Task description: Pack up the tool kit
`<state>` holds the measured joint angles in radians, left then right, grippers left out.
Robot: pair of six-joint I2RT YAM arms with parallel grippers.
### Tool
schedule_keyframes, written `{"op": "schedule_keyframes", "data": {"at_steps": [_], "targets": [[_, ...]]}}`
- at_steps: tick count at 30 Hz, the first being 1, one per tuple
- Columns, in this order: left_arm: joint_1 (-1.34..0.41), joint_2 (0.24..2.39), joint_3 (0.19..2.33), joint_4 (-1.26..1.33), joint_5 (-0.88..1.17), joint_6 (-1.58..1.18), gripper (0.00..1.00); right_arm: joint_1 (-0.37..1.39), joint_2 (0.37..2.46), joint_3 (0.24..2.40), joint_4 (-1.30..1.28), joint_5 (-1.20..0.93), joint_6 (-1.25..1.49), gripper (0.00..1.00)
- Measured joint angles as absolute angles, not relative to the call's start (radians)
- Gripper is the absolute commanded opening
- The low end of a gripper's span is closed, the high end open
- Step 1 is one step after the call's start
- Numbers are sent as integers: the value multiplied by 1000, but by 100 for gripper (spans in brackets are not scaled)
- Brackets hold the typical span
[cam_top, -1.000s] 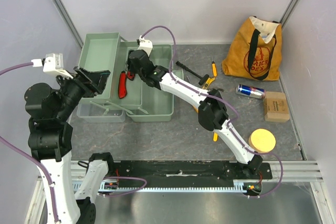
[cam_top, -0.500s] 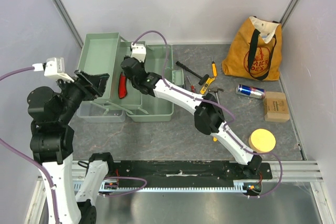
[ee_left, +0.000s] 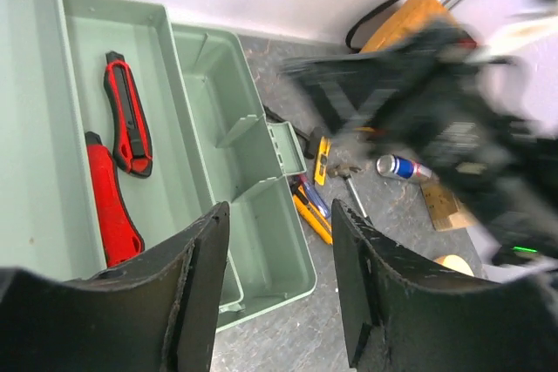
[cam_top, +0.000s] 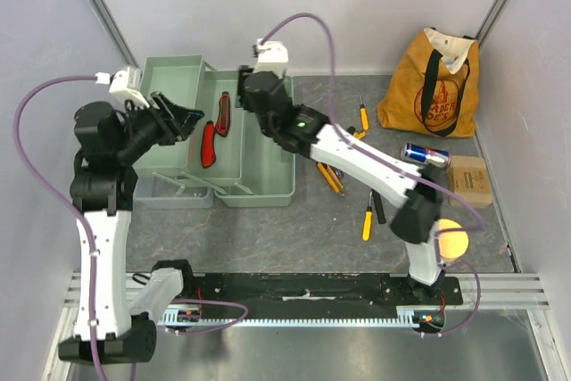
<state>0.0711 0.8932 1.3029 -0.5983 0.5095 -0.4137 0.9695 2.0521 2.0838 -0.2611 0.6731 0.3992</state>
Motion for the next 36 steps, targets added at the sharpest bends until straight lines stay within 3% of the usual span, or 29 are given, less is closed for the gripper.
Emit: {"op": "schedule_keyframes", "data": {"at_steps": [11,14,16,19,28,36], "targets": [[-157,1213,1393,-581,284,-393,52,739,1489,1430,-317,641,384,69],[-212,1305,1442,-595,177,-376,43,682,1415,1242,-353,584,402,43],[-245,1369,1478,-603,113,-366,37,661,1380,1140,-381,534,423,35],[-280,1471,1537,-615,27,-353,29,641,1352,1039,-410,469,448,31],[-294,1677,1578,-657,-136,-353,20,610,1321,901,-425,371,497,31],[-294,1784,1578,-657,-176,-356,19,584,1304,834,-419,343,518,33]]}}
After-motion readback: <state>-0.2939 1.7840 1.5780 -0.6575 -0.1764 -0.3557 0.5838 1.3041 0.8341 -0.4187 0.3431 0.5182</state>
